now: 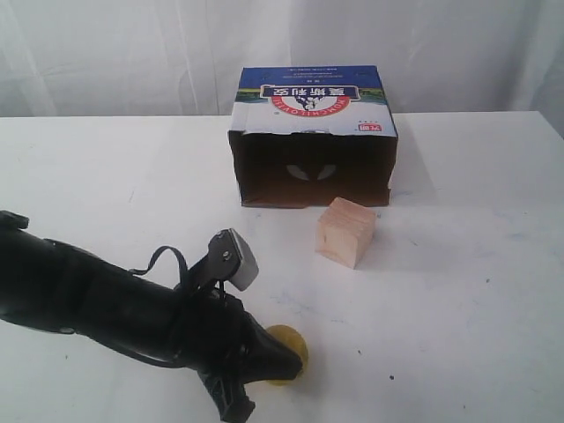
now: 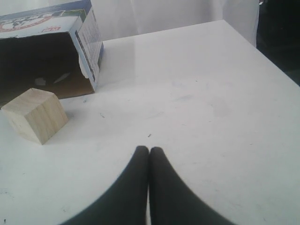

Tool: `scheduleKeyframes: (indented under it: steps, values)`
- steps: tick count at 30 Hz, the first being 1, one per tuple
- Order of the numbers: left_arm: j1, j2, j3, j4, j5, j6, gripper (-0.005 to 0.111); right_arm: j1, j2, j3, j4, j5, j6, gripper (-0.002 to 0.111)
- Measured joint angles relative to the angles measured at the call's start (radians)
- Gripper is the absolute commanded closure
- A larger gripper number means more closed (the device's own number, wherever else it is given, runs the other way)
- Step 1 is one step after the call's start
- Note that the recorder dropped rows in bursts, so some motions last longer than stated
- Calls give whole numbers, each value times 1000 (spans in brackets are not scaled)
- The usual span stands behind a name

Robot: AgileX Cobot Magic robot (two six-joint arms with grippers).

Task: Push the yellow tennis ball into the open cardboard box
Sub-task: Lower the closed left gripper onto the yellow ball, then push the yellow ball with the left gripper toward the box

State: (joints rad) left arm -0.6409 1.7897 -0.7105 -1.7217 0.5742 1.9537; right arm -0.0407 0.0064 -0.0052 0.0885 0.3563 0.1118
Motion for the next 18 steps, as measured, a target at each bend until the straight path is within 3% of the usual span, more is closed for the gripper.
scheduleKeyframes:
  steps: [18]
  values:
    - [0, 2, -127, 0, -129, 0, 107, 0, 0, 0, 0, 0, 0, 108]
